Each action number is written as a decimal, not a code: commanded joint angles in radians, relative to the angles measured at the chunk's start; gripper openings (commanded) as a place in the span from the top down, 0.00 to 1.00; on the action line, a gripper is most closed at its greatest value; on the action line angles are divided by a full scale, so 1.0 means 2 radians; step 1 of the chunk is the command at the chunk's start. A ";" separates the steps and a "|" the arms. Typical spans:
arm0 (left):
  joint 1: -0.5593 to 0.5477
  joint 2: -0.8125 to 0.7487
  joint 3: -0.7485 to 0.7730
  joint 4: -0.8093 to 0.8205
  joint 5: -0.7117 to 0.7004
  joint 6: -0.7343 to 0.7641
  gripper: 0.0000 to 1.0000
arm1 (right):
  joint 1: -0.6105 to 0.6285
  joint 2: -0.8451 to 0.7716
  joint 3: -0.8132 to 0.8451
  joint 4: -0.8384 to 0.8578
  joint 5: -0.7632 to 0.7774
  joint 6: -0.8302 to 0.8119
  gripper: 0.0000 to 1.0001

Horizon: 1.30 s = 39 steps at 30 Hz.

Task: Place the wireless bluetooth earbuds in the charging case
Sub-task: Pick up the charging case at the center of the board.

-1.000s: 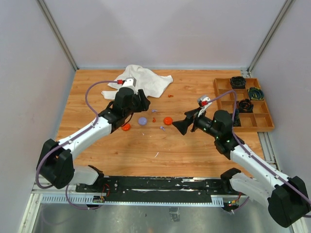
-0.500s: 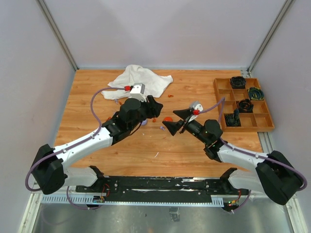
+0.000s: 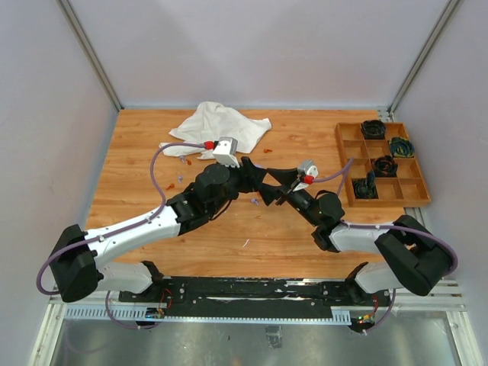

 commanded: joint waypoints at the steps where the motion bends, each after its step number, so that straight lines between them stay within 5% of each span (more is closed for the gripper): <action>1: -0.014 0.001 0.015 0.025 -0.032 -0.002 0.56 | 0.009 0.007 0.005 0.061 0.008 0.004 0.37; 21: -0.031 -0.008 0.003 0.033 -0.058 0.016 0.54 | 0.009 0.006 0.013 0.069 -0.038 0.026 0.58; 33: -0.030 -0.036 -0.024 0.069 -0.020 0.042 0.38 | -0.004 0.002 0.021 0.069 -0.099 0.036 0.95; 39: -0.031 -0.055 -0.025 0.066 0.010 0.074 0.27 | -0.014 -0.004 0.020 0.069 -0.123 0.047 0.99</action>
